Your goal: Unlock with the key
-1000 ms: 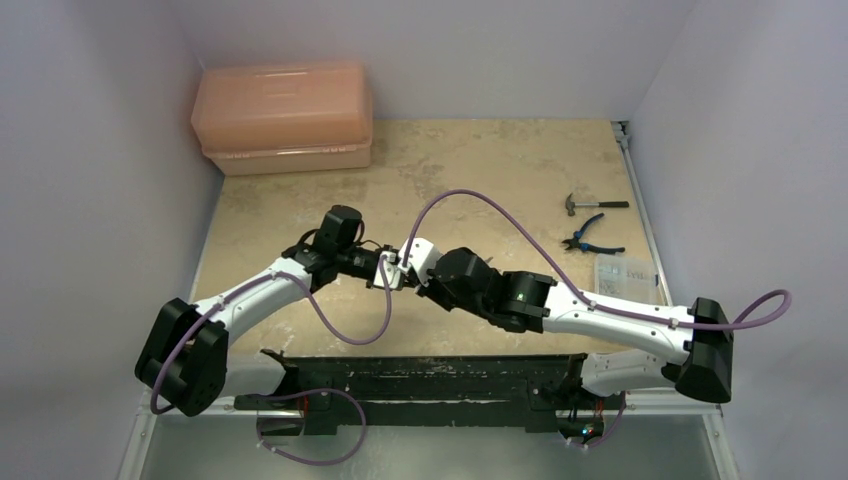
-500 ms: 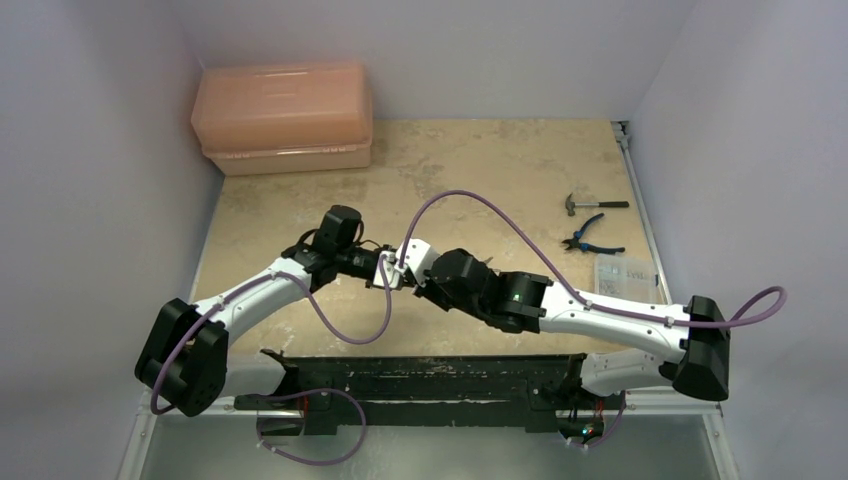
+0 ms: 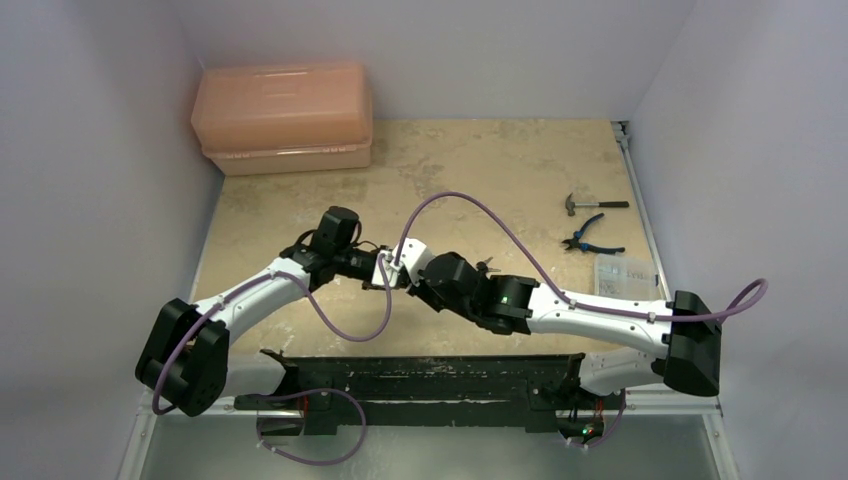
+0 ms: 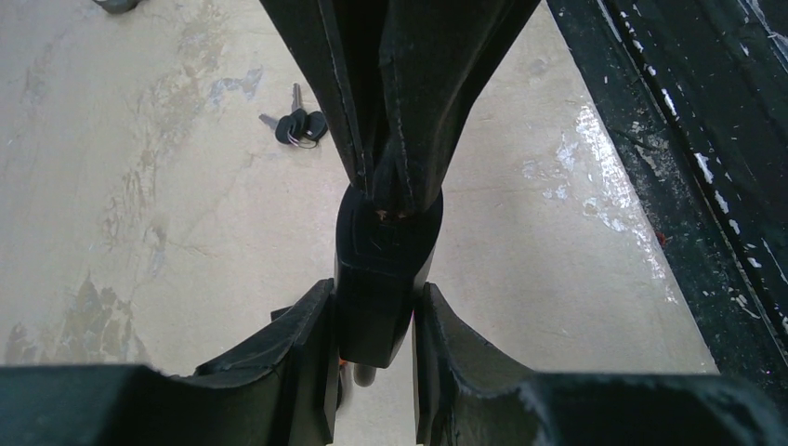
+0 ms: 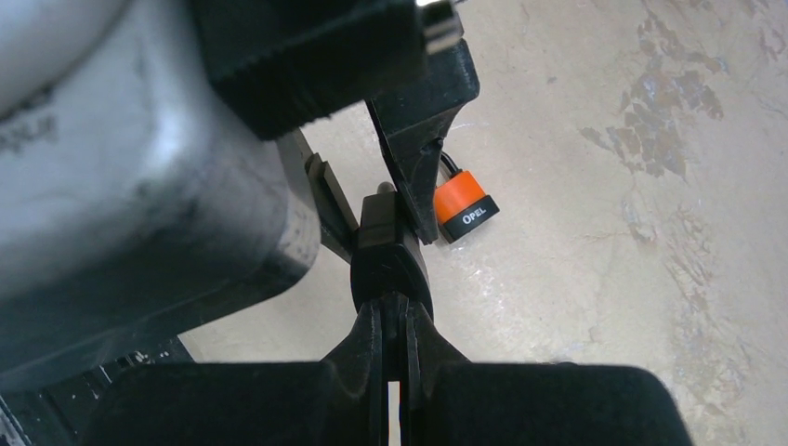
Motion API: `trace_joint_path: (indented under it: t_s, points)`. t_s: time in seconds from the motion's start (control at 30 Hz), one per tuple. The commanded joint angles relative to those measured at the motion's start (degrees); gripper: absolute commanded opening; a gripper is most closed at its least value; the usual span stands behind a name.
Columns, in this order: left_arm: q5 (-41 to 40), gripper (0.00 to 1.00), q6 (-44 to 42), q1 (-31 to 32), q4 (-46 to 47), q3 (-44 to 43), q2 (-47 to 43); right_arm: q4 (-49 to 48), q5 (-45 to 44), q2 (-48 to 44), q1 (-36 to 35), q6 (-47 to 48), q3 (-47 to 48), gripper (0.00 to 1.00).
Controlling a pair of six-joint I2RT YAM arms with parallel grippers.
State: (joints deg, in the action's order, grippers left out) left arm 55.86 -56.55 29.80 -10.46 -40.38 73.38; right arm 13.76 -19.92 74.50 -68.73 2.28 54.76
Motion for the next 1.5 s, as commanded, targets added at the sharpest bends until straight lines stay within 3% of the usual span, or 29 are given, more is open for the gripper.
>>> trace_joint_path:
  t_s: [0.0,0.63,0.67,0.87,1.0,1.23,1.47]
  points:
    - [16.77,0.00,0.27,2.01,9.58,-2.29,-2.61,-11.16,2.91,1.79,-0.26,-4.58,-1.47,0.00]
    - [12.74,0.00,-0.05,2.00,9.58,-1.81,-3.42,-10.62,1.08,-0.14,-0.26,-10.61,-2.81,0.00]
    - [12.52,0.00,0.04,2.01,9.56,-1.81,-3.38,-10.27,1.22,0.00,-0.26,-10.85,-2.55,0.02]
    - [10.51,0.00,-0.61,2.00,9.18,-1.89,-3.42,-7.62,1.44,-4.60,-0.26,-11.55,-3.52,0.57]
    - [10.26,0.00,-1.59,2.01,7.39,-2.49,-3.06,-4.70,4.47,-10.03,-0.18,-9.15,-3.08,0.75]
    - [10.77,0.00,-1.99,2.01,6.23,-2.94,-3.27,1.64,4.94,-11.47,-0.18,-5.56,-1.24,0.80]
    - [10.42,0.00,-2.11,2.01,5.97,-2.96,-3.55,4.26,3.02,-7.49,-0.18,-4.90,-0.62,0.73]
